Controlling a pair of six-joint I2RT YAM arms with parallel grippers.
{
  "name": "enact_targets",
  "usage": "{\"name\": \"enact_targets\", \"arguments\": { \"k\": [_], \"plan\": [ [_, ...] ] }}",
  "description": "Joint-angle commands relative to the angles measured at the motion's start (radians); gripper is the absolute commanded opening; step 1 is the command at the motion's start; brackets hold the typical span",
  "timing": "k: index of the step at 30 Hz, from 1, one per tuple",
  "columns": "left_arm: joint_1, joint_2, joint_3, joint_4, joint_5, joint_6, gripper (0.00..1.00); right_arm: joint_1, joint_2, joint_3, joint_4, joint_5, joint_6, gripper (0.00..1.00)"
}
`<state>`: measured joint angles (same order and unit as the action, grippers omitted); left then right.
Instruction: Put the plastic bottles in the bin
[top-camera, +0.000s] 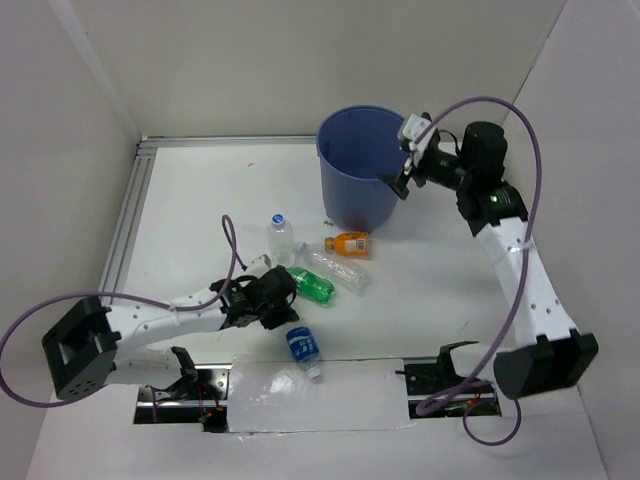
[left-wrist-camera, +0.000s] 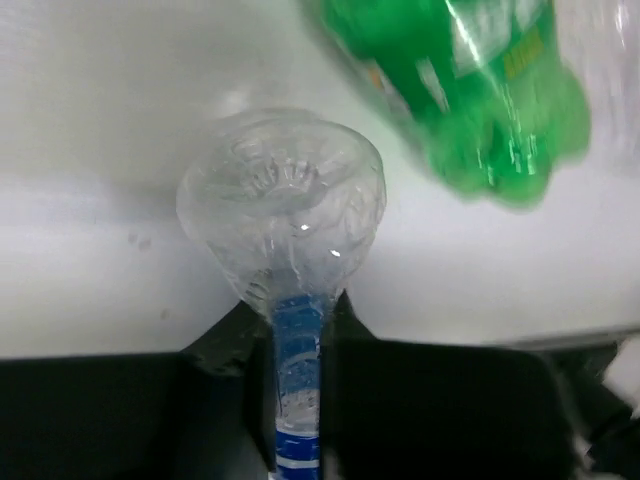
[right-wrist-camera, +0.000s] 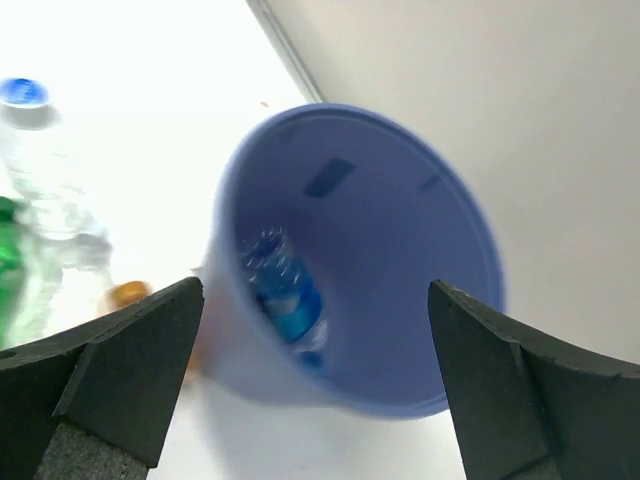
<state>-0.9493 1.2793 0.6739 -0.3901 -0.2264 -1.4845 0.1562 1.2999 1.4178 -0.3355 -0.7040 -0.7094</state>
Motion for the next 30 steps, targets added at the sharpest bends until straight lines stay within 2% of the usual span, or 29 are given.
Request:
{"name": "enact_targets", "arguments": {
  "k": [1, 3, 4, 5, 7, 8, 9, 11, 12, 13, 14, 16, 17, 20, 21, 22, 24, 26, 30],
  "plan": [
    [-0.08, -0.13, 0.047, -0.116, -0.023, 0.142, 0.0, -0.01, -0.135, -0.147, -0.071, -0.081, 0.097, 1.0],
    [-0.155, -0.26, 0.108, -0.125, -0.056, 0.217, 0.0, -0.03, -0.213, -0.215, -0.103, -0.097, 0.111, 1.0],
    [-0.169, -0.3, 0.131, -0.125, -0.056, 0.322, 0.0, -0.03, -0.237, -0.245, -0.12, -0.12, 0.093, 1.0],
    [-0.169, -0.336, 0.154, -0.071, -0.056, 0.379, 0.0, -0.044, -0.258, -0.303, -0.141, -0.133, 0.078, 0.95],
    [-0.178, -0.382, 0.249, -0.018, -0.063, 0.523, 0.0, -0.058, -0.318, -0.353, -0.183, -0.143, 0.076, 0.4],
    [-0.178, -0.382, 0.292, 0.011, -0.083, 0.573, 0.0, -0.07, -0.336, -0.408, -0.183, -0.123, 0.096, 0.16],
    [-0.178, -0.361, 0.399, 0.045, -0.109, 0.613, 0.0, -0.084, -0.356, -0.434, -0.183, -0.111, 0.114, 0.03],
    [-0.167, -0.26, 0.508, 0.094, -0.174, 0.744, 0.0, -0.096, -0.402, -0.506, -0.217, -0.097, 0.126, 0.0],
    [-0.152, -0.22, 0.606, 0.158, -0.198, 0.783, 0.0, -0.096, -0.413, -0.531, -0.229, -0.097, 0.116, 0.01],
    [-0.129, -0.181, 0.643, 0.205, -0.236, 0.818, 0.0, -0.107, -0.434, -0.554, -0.246, -0.097, 0.116, 0.1],
    [-0.111, -0.145, 0.673, 0.265, -0.237, 0.881, 0.0, -0.107, -0.435, -0.575, -0.256, -0.097, 0.094, 0.41],
    [-0.033, -0.028, 0.759, 0.42, -0.225, 0.9, 0.0, -0.107, -0.458, -0.628, -0.278, -0.097, 0.082, 0.78],
    [-0.01, 0.018, 0.798, 0.453, -0.241, 0.909, 0.0, -0.107, -0.458, -0.641, -0.289, -0.097, 0.058, 1.0],
    [0.064, 0.24, 1.014, 0.488, -0.301, 0.935, 0.0, -0.107, -0.467, -0.674, -0.301, -0.097, 0.021, 1.0],
    [0.078, 0.3, 1.147, 0.47, -0.318, 0.926, 0.01, -0.107, -0.467, -0.674, -0.301, -0.097, 0.021, 1.0],
    [0.104, 0.418, 1.217, 0.446, -0.318, 0.926, 0.01, -0.107, -0.467, -0.674, -0.301, -0.107, 0.011, 1.0],
    [0.113, 0.521, 1.34, 0.377, -0.39, 0.887, 0.05, -0.107, -0.467, -0.674, -0.292, -0.12, 0.011, 1.0],
    [0.142, 0.637, 1.464, 0.376, -0.418, 0.897, 0.06, -0.107, -0.444, -0.674, -0.261, -0.129, 0.011, 1.0],
    [0.182, 0.764, 1.604, 0.292, -0.456, 0.897, 0.22, -0.096, -0.389, -0.674, -0.221, -0.138, 0.021, 1.0]
  ]
}}
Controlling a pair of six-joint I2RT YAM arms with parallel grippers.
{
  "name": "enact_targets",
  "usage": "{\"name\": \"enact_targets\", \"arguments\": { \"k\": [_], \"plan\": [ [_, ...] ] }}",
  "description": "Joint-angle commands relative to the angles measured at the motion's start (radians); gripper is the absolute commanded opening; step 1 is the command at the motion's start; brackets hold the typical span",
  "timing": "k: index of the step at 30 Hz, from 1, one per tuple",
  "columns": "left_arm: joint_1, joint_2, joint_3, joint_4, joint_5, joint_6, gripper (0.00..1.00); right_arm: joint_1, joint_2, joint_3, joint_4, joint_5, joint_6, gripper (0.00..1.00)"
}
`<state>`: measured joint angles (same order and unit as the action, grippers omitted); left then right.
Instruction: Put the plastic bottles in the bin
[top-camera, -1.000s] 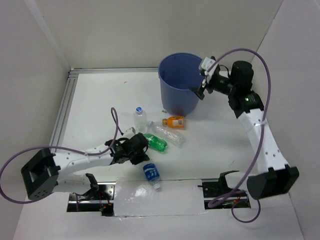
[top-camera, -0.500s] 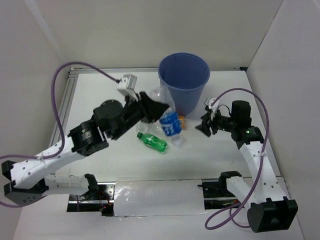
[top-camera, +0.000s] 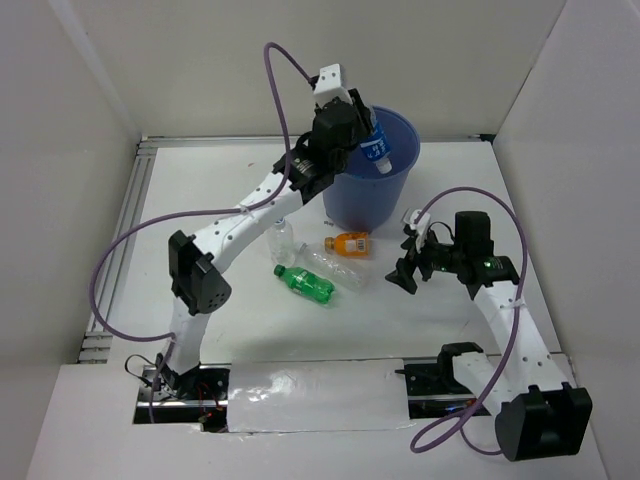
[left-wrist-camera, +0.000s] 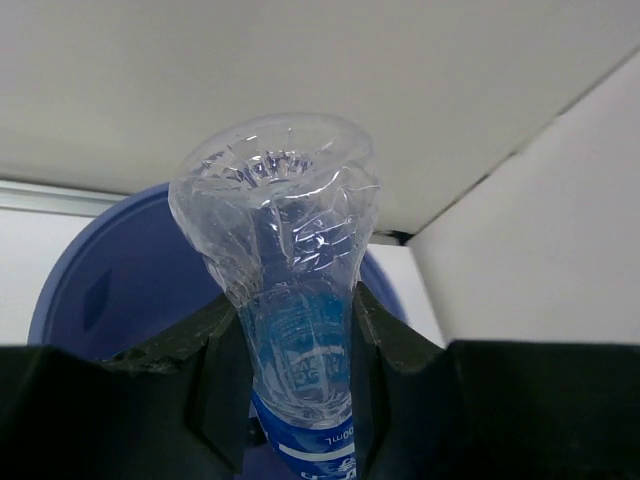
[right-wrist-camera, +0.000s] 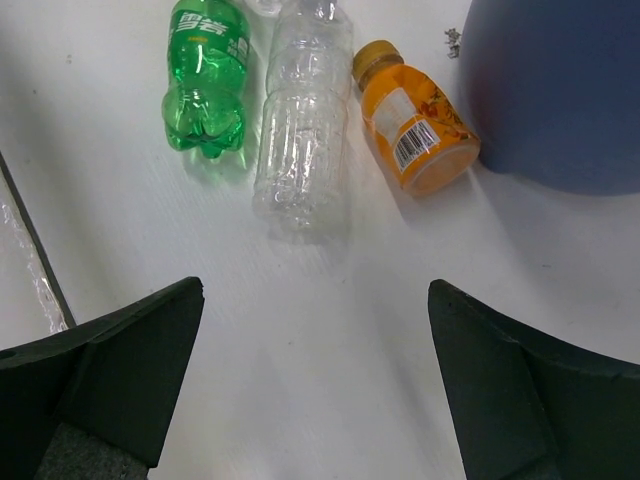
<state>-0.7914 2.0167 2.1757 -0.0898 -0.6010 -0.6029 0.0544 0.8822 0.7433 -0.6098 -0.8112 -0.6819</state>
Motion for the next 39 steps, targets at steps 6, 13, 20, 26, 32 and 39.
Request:
{"name": "enact_targets", "arguments": {
  "k": [6, 13, 20, 26, 32, 39],
  "plan": [
    [0.069, -0.021, 0.04, -0.036, 0.033, 0.051, 1.0, 0.168, 0.179, 0.001, 0.159, 0.056, 0.056, 1.0],
    [0.058, -0.44, -0.395, 0.018, -0.042, 0.247, 1.0, 0.383, 0.397, 0.036, 0.341, 0.301, 0.241, 1.0],
    [0.031, -0.941, -1.048, -0.069, -0.102, 0.143, 1.0, 0.481, 0.549, 0.079, 0.495, 0.572, 0.334, 1.0],
    [-0.014, -1.157, -1.332, -0.174, -0.097, 0.003, 1.0, 0.521, 0.695, 0.091, 0.483, 0.566, 0.305, 0.7],
    [-0.046, -1.239, -1.478, -0.105, -0.063, 0.026, 1.0, 0.53, 0.58, 0.116, 0.337, 0.507, 0.265, 0.19],
    [-0.046, -1.228, -1.597, 0.128, -0.036, 0.132, 1.0, 0.44, 0.174, 0.185, 0.105, 0.371, 0.157, 0.14]
  ]
}}
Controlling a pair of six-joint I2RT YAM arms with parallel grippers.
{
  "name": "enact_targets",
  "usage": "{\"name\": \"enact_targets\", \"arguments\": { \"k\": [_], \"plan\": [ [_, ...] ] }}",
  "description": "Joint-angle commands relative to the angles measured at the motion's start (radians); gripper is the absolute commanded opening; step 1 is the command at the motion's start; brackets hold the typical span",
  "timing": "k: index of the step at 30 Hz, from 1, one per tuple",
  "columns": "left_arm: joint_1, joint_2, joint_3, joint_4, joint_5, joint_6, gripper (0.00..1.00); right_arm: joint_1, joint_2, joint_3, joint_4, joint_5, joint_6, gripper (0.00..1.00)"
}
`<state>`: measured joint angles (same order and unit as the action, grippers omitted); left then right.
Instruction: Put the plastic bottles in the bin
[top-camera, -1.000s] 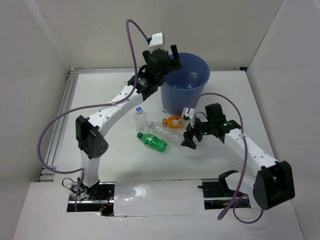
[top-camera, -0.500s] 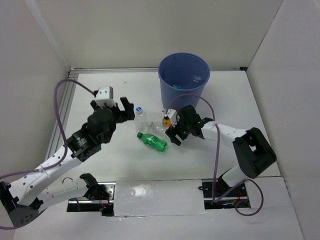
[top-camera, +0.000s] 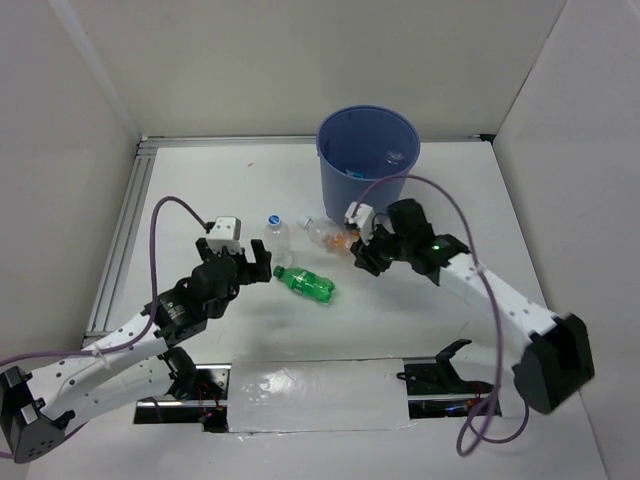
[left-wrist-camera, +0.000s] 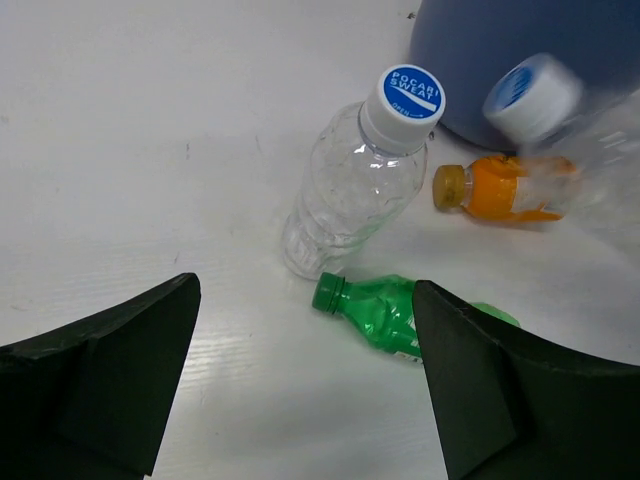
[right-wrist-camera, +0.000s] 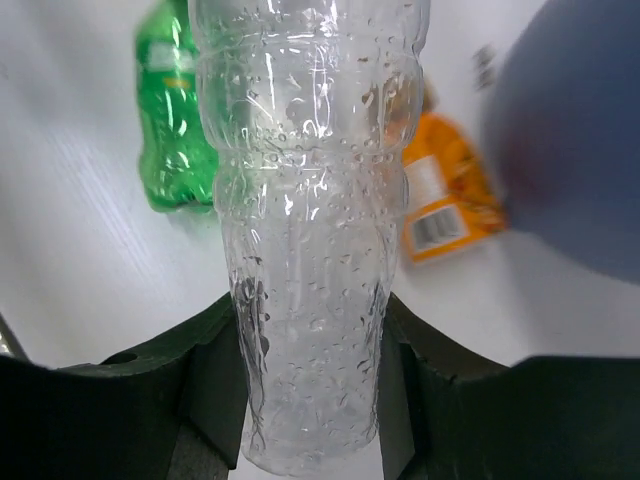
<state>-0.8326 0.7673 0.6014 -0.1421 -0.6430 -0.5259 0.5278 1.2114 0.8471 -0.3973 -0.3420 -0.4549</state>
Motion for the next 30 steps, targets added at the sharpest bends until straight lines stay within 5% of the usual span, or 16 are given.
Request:
{"name": "enact_targets", "arguments": {
  "k": [1, 6, 11, 16, 17, 20, 26, 30],
  "plan": [
    [-0.005, 0.036, -0.037, 0.2, 0.006, 0.055, 1.0, -0.034, -0.2, 0.09, -0.126, -0.126, -0.085, 0.14],
    [-0.005, 0.133, -0.046, 0.292, 0.006, 0.088, 1.0, -0.034, -0.365, 0.174, -0.039, -0.143, -0.007, 0.14],
    [-0.014, 0.194, -0.11, 0.507, 0.026, 0.194, 1.0, -0.073, -0.212, 0.388, 0.101, 0.058, 0.074, 0.16],
    [0.021, 0.308, -0.111, 0.639, 0.026, 0.251, 1.0, -0.147, 0.028, 0.542, 0.153, 0.104, 0.065, 0.2],
    [0.021, 0.325, -0.111, 0.673, 0.026, 0.266, 1.0, -0.179, 0.063, 0.582, 0.167, 0.104, 0.065, 0.23],
    [0.033, 0.407, -0.1, 0.76, 0.017, 0.302, 1.0, -0.23, 0.197, 0.7, 0.123, 0.094, 0.099, 1.0],
    [0.061, 0.567, -0.031, 0.845, -0.041, 0.323, 1.0, -0.341, 0.252, 0.755, 0.034, -0.093, 0.182, 1.0],
    [0.082, 0.642, 0.003, 0.869, -0.041, 0.311, 0.82, -0.362, 0.179, 0.638, 0.034, -0.133, 0.182, 1.0]
  ]
}}
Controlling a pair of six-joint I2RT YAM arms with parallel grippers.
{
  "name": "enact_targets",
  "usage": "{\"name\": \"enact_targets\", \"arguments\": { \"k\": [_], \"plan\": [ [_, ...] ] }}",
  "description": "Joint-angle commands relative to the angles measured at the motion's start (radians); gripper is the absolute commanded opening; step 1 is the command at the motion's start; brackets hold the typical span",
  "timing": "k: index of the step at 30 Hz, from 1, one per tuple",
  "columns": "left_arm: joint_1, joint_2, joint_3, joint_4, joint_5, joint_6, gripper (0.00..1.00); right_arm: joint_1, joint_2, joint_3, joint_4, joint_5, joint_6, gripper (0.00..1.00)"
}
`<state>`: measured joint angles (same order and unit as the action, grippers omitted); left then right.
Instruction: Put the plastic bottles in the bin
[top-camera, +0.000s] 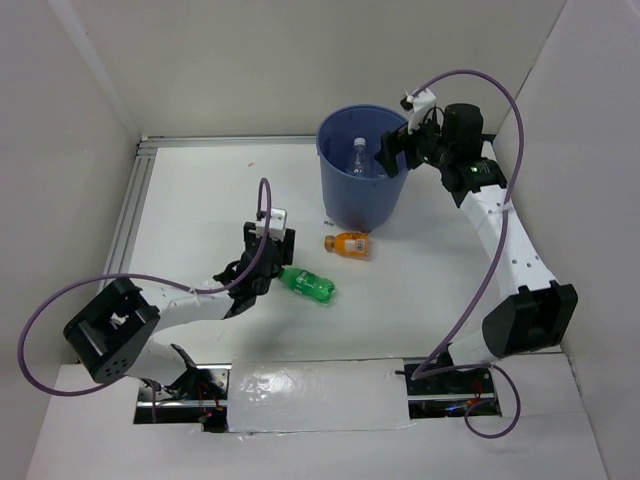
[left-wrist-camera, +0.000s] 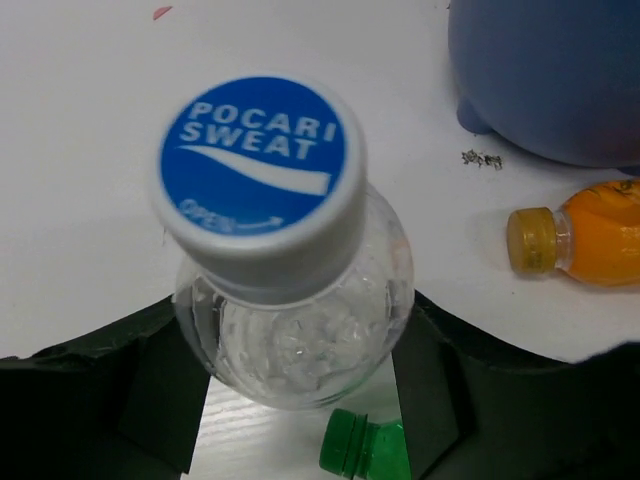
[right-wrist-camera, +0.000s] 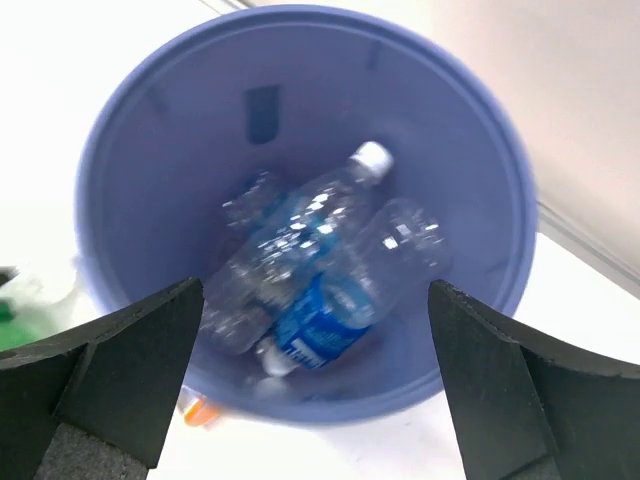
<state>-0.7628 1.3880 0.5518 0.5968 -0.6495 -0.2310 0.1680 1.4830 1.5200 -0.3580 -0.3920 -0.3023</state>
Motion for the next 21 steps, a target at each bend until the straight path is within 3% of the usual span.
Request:
{"name": "enact_targets", "arguments": {
  "k": [1, 2, 3, 4, 6, 10, 12, 14, 15, 16, 17, 18, 21],
  "plan": [
    [0.013, 0.022, 0.053, 0.13, -0.035, 0.016, 0.72, -0.015, -0.108, -0.055, -0.018, -0.097, 0.029, 1.0],
    [0.013, 0.022, 0.053, 0.145, -0.035, 0.016, 0.59, -0.015, -0.142, -0.076, -0.027, -0.137, 0.029, 1.0],
    [0.013, 0.01, 0.053, 0.146, -0.023, 0.016, 0.26, -0.025, -0.162, -0.122, -0.041, -0.157, 0.013, 1.0],
    [0.013, -0.019, 0.069, 0.133, -0.022, 0.007, 0.16, -0.038, -0.183, -0.147, -0.05, -0.185, -0.004, 1.0],
    [0.013, -0.059, 0.102, 0.08, -0.012, 0.03, 0.0, -0.05, -0.256, -0.22, -0.11, -0.307, -0.126, 1.0],
    [0.013, -0.148, 0.244, 0.054, 0.072, 0.12, 0.0, -0.05, -0.426, -0.404, -0.222, -0.455, -0.414, 1.0],
    [0.022, -0.159, 0.327, 0.044, 0.163, 0.15, 0.0, -0.05, -0.502, -0.467, -0.316, -0.513, -0.572, 0.77],
    [0.022, -0.138, 0.466, 0.035, 0.227, 0.179, 0.0, -0.05, -0.527, -0.546, -0.36, -0.513, -0.595, 0.48],
    [0.022, -0.12, 0.517, 0.035, 0.264, 0.179, 0.0, -0.05, -0.527, -0.566, -0.381, -0.513, -0.604, 0.2],
    [0.022, -0.075, 0.566, 0.035, 0.29, 0.179, 0.0, -0.039, -0.527, -0.593, -0.395, -0.513, -0.618, 0.14],
    [0.022, -0.049, 0.659, 0.035, 0.309, 0.179, 0.0, -0.029, -0.527, -0.603, -0.413, -0.501, -0.633, 0.14],
    [0.022, -0.018, 0.706, 0.035, 0.339, 0.179, 0.0, -0.028, -0.501, -0.603, -0.438, -0.49, -0.643, 0.36],
    [0.022, 0.124, 0.884, 0.035, 0.379, 0.141, 0.0, -0.005, -0.454, -0.615, -0.478, -0.49, -0.669, 0.89]
  ]
}}
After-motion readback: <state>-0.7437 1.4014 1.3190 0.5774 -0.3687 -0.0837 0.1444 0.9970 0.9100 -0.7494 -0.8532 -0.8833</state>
